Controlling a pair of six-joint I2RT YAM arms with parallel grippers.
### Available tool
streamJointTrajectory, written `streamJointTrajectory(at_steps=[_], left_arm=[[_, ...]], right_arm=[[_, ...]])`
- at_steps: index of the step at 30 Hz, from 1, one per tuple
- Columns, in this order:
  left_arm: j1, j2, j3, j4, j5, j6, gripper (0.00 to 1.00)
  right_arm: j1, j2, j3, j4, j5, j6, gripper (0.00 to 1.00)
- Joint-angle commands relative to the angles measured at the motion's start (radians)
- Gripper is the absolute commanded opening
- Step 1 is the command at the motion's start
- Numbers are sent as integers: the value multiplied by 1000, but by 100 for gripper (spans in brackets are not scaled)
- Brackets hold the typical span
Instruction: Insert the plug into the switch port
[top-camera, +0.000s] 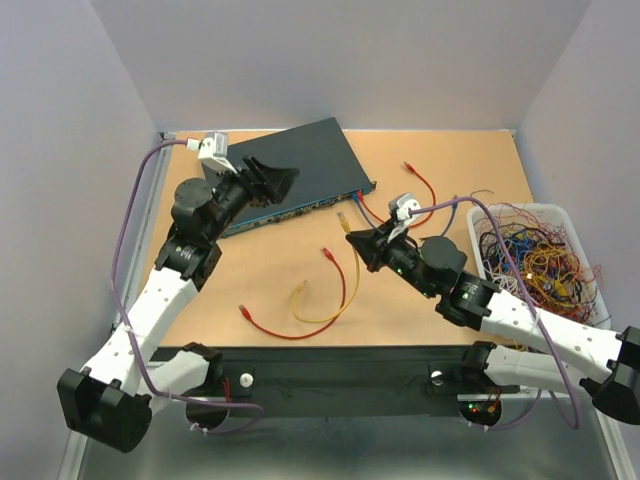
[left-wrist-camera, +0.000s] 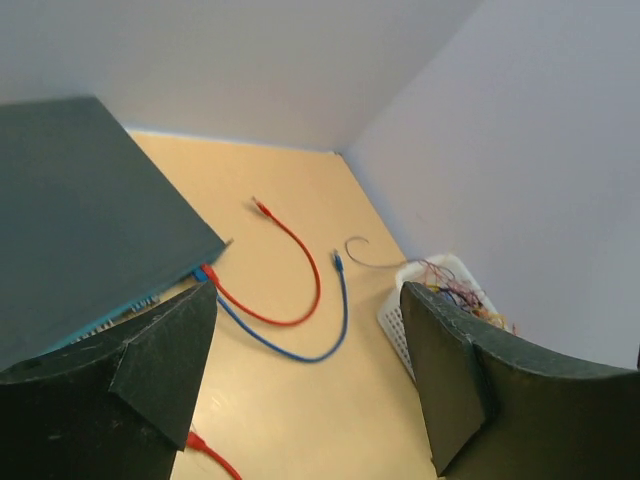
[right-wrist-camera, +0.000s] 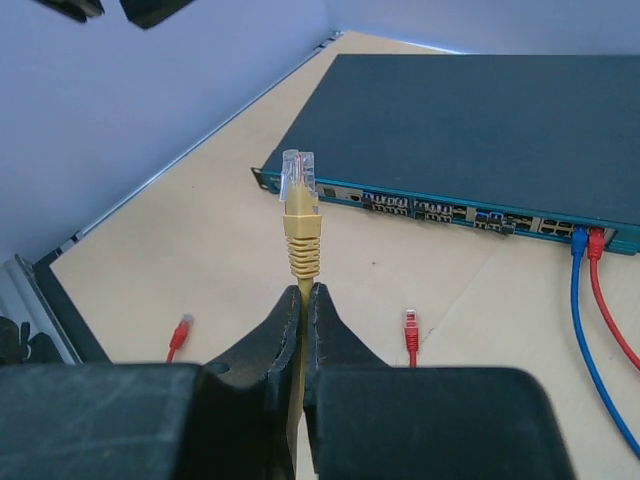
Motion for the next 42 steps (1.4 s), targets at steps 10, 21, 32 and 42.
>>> streamJointTrajectory(at_steps=[10, 21, 32, 42], left_arm=[[-185, -75, -48, -53, -87, -78, 79], [-269, -49, -130, 95, -46, -43, 79], [-269, -166, -213, 249, 38, -57, 79], [-271, -203, -256, 259, 22, -29, 78]], right_arm=[[11, 5, 15, 66, -77, -49, 0], [8, -50, -27, 166, -297, 66, 1], [-178, -47, -37, 270, -586, 321, 1], [-188, 5, -28, 338, -654, 378, 1]])
